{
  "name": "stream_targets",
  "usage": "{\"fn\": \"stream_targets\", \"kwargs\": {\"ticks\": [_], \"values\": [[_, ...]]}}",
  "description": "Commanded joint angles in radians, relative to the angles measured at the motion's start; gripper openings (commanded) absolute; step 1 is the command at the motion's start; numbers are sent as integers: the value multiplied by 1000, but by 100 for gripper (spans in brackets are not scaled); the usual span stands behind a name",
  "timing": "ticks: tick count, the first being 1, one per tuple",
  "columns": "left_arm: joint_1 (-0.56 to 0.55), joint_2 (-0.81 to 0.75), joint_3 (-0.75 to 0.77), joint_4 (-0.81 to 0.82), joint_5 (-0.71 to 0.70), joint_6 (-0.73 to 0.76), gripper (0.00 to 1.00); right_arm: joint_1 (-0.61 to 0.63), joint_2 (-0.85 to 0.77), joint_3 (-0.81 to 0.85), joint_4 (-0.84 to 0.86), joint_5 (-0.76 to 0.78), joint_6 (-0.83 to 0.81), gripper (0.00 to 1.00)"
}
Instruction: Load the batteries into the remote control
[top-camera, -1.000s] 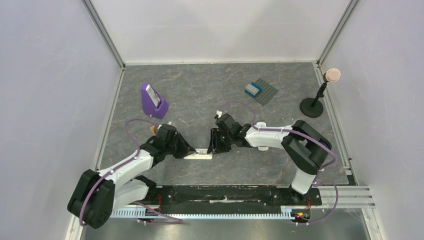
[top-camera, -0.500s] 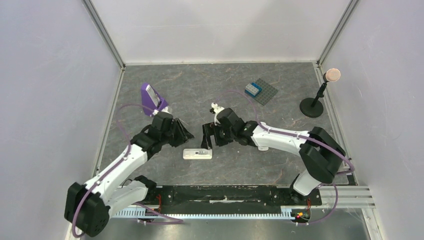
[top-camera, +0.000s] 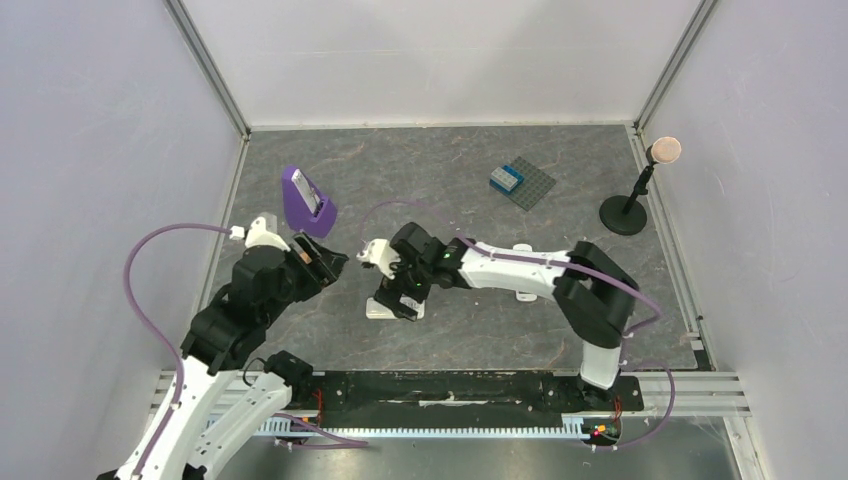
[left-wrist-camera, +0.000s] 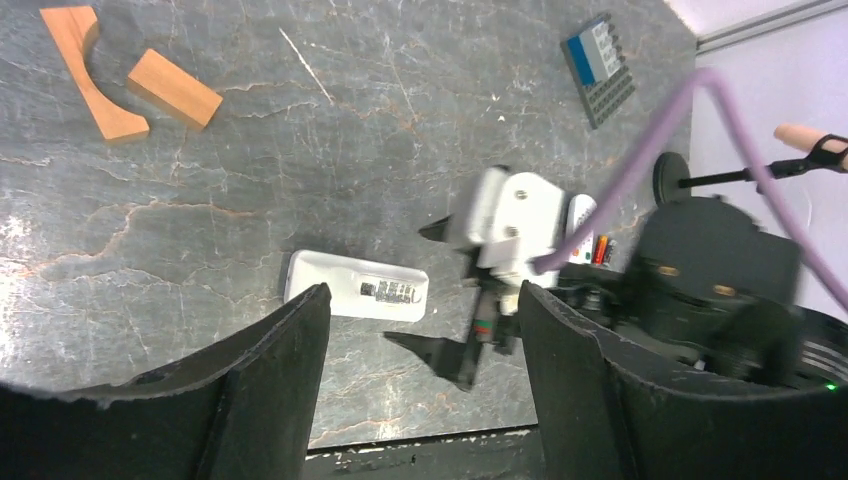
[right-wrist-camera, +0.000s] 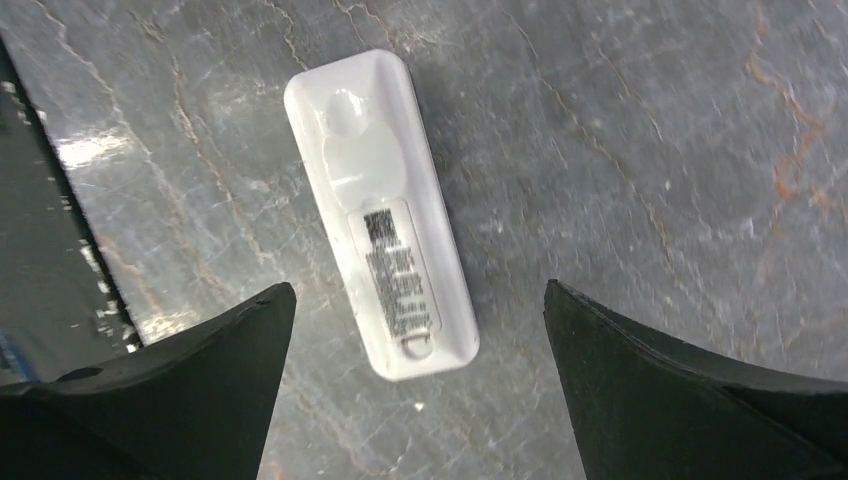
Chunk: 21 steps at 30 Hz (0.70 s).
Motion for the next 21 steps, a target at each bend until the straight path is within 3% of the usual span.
{"fn": "stream_targets", "kwargs": {"ticks": [1,8,16,21], "values": [[3,-12,59,-81,-44,25,75,23,99,144,-109,47,-173,96],[3,-16,68,-111,-47,30,75,39,181,191,-188,51,-211,91],[3,-10,63,-111,-44,36,75,40,235,225,-198,145,-130,56],[3,-17,58,-111,-42,37,75,-2,218,222,-93,186,10,40]]}}
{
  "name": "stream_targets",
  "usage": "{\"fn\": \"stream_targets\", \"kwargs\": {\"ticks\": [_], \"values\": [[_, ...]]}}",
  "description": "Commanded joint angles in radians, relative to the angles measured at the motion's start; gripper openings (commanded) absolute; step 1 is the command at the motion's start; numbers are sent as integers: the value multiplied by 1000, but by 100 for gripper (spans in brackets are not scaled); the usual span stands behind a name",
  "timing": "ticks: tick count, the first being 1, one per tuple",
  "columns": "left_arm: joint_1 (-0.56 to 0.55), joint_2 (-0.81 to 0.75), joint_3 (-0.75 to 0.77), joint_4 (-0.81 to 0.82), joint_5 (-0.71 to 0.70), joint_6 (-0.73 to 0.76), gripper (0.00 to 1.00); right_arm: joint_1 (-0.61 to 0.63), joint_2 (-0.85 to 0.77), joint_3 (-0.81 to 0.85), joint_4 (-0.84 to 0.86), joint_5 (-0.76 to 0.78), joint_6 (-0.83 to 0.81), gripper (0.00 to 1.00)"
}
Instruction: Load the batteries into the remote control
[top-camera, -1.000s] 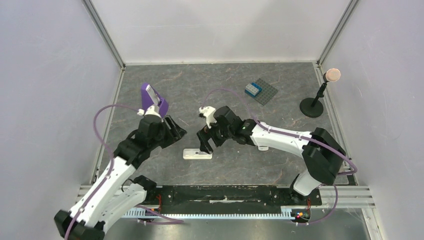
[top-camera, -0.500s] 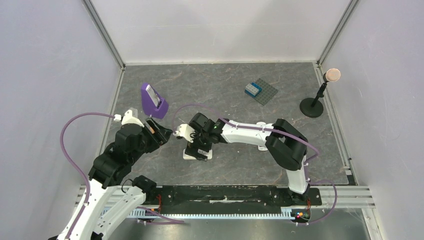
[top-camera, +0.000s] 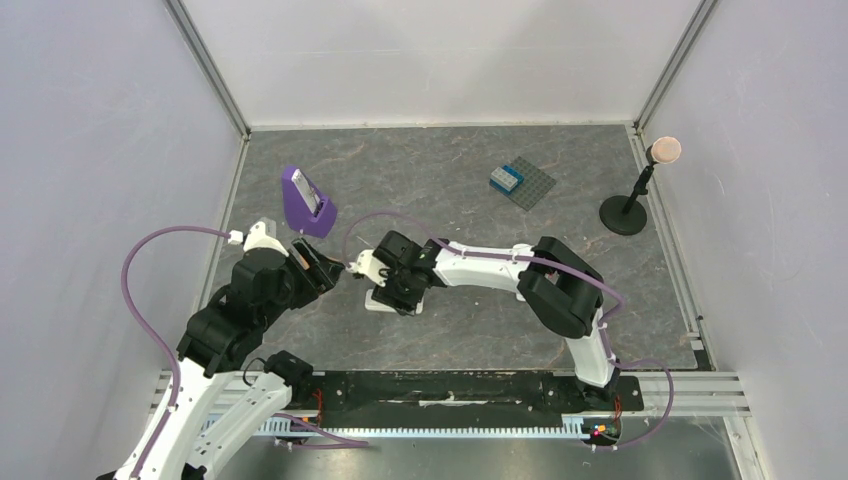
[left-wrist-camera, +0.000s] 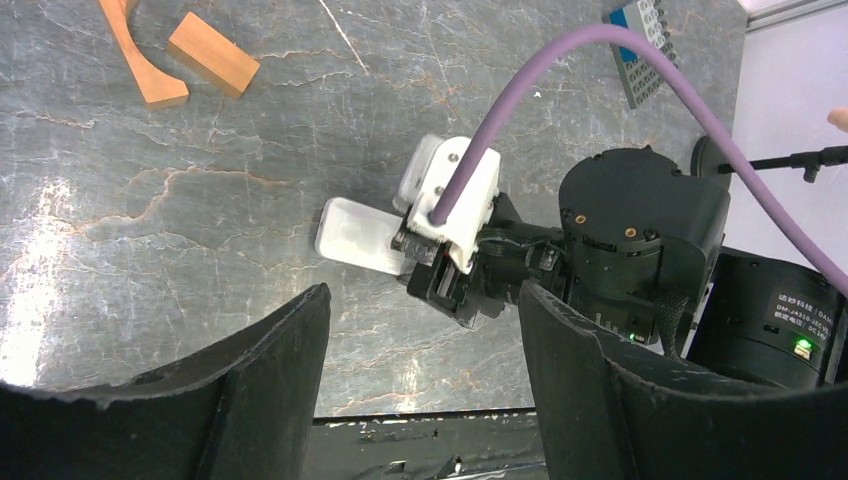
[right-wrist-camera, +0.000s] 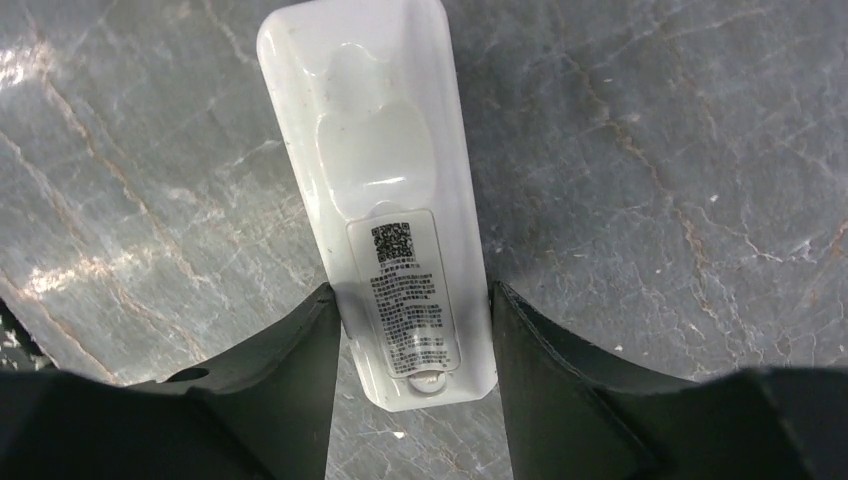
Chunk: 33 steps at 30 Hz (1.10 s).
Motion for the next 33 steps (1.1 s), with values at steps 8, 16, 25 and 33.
{"fn": "stream_targets", "kwargs": {"ticks": [8,16,25,33], "values": [[3,4,-8,1,-16,19,75,-144,42,128,275,234,449,33],[3,13,-4,0,-36,13,75,-155,267,408,212,358,670,39],[3,36,-14,1,-29,3,75,-156,286,406,160,461,744,46],[2,33,-12,0,-13,17,75,-168,154,352,171,418,715,91]]}}
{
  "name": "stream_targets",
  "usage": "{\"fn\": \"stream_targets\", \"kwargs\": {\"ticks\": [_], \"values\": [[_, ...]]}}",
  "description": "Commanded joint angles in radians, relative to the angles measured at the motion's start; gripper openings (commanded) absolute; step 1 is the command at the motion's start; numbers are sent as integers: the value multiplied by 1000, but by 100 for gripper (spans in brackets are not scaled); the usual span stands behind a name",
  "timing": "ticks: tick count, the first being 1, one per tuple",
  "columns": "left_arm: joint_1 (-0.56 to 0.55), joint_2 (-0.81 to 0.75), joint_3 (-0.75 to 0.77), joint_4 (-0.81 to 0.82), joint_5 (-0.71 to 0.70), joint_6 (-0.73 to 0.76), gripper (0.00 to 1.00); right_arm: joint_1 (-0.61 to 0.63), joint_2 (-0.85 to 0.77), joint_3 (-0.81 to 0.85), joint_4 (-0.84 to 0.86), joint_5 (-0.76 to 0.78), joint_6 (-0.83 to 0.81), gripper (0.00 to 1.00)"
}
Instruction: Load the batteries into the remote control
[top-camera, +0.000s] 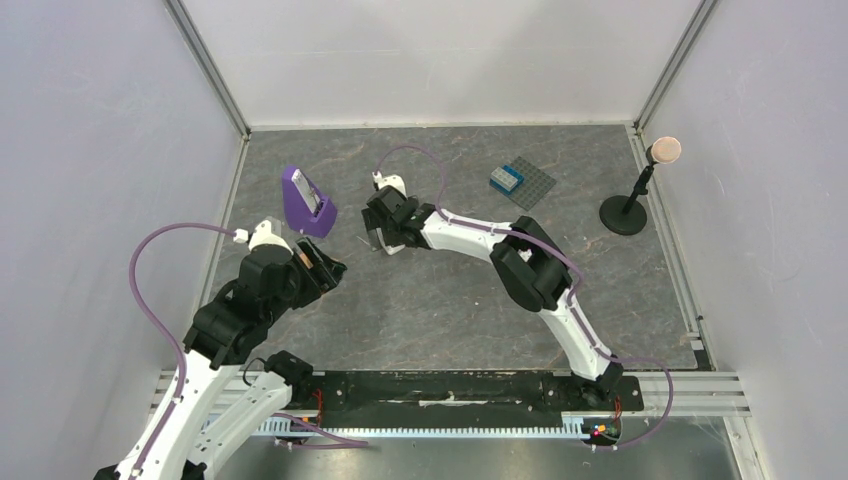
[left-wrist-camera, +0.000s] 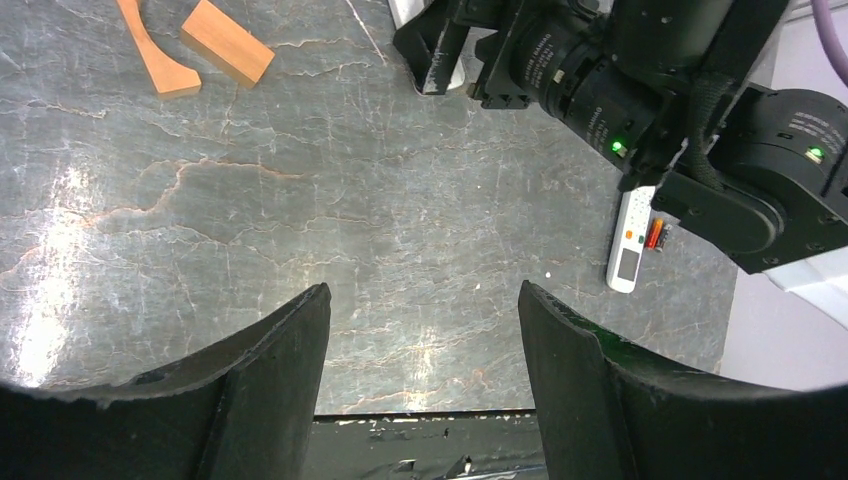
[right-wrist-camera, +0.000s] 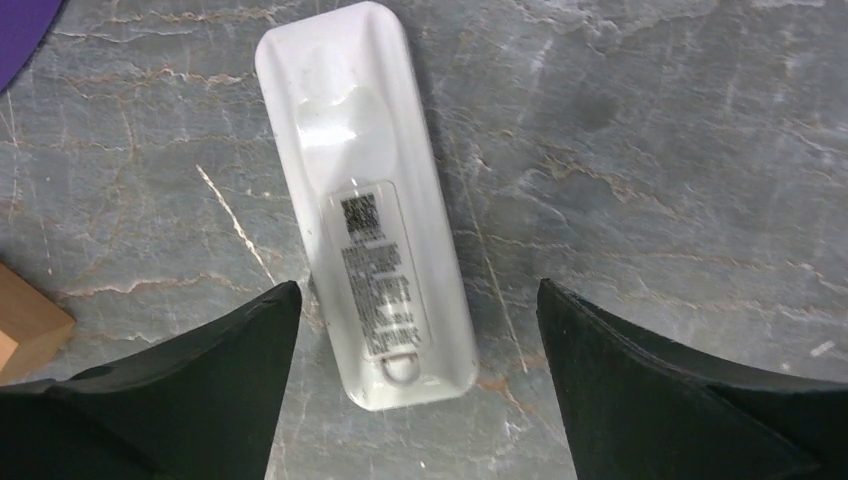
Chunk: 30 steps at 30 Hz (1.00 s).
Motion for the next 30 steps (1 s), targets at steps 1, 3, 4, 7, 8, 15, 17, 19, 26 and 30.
{"fn": "stream_targets", "kwargs": {"ticks": [1,3,4,7,8,15,17,19,26,30], "values": [[3,0,3,1,-3,21,75,-19,-163,-40,10,-11,-10,93],[3,2,3,1,12,31,75,-33,-247,-87,11,-33,-15,95],[3,5,4,2,20,38,75,-41,-301,-131,11,-34,-19,93],[3,10,-7,25,72,69,76,-80,-472,-314,-16,-2,-27,91],[3,9,-14,32,87,75,77,-97,-531,-395,-34,23,-30,90],[3,-39,-80,164,134,59,85,-273,-910,-889,-90,155,-22,92],[4,-46,-96,197,141,46,86,-314,-963,-981,-87,165,-31,93],[3,-45,-107,218,150,41,86,-342,-988,-1028,-82,139,-37,93],[4,-31,-101,218,187,92,90,-397,-972,-1093,-50,21,-29,90],[4,-34,-101,217,187,106,90,-405,-955,-1099,-40,-20,-35,85]]}}
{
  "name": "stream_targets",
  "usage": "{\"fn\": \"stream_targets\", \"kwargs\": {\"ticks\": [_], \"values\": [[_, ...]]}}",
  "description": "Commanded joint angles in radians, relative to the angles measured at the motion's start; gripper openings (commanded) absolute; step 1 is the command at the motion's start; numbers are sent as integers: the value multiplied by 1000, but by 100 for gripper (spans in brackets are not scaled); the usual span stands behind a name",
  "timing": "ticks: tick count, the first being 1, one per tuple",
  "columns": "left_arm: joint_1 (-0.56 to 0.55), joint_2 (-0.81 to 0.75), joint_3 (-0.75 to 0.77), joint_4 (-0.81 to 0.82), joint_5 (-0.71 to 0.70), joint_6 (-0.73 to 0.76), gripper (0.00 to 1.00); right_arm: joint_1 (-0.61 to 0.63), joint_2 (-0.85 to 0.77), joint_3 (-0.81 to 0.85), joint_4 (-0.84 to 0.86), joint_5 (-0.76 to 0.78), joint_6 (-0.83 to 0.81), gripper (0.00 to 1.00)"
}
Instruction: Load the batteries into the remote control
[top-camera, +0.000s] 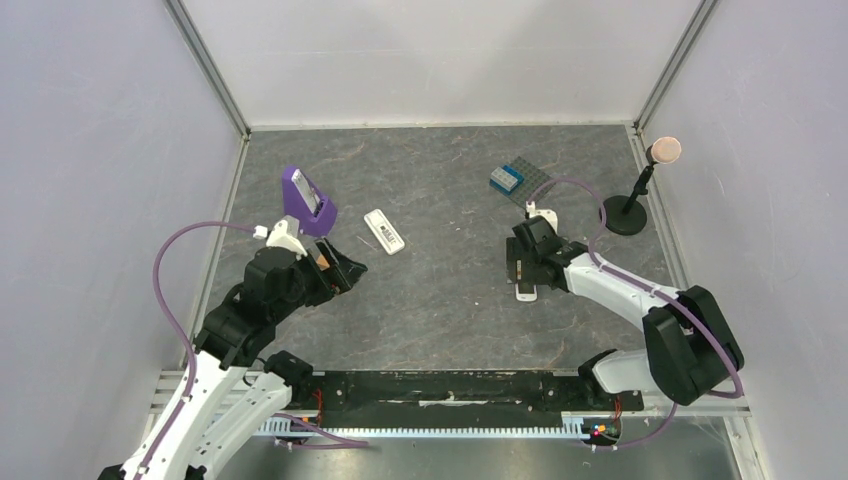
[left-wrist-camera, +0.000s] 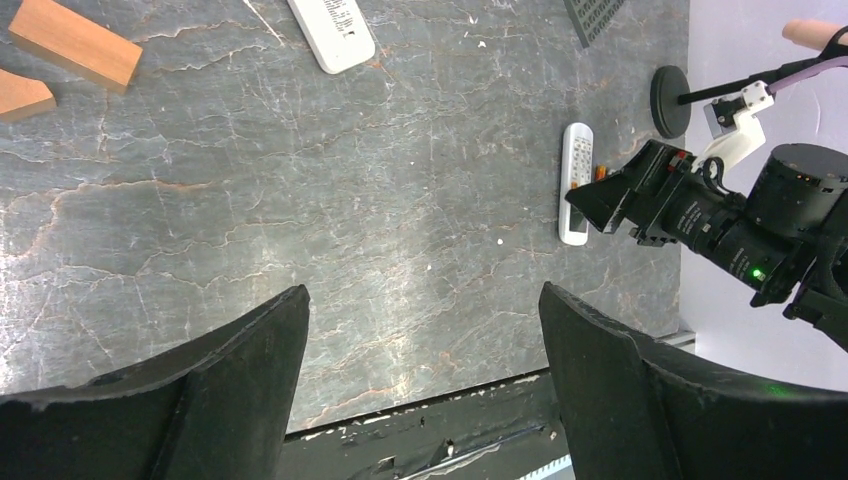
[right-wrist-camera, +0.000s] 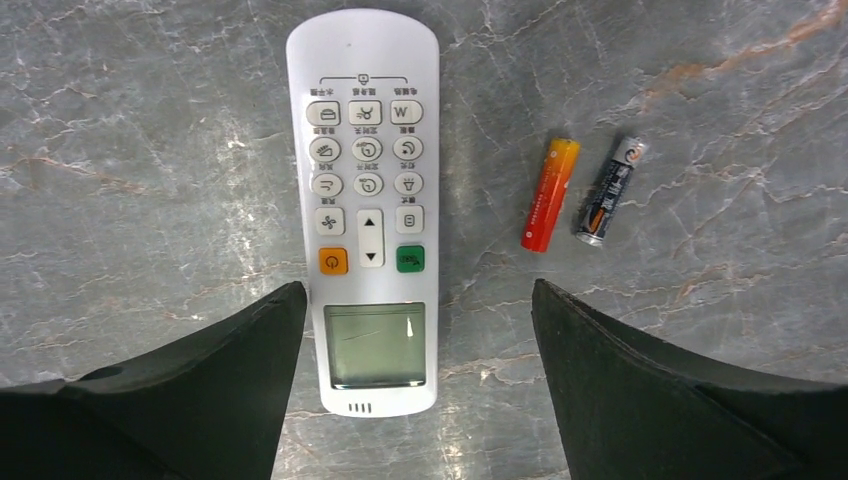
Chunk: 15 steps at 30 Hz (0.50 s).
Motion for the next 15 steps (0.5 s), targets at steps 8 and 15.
{"fn": "stream_targets", "kwargs": {"ticks": [8,15], "values": [[4,29,4,63,16,71,90,-28,40,-47,72,-169,-16,73],[3,59,-2,186,165,195,84,-26,20,-39,80,-193,-58,29]]}}
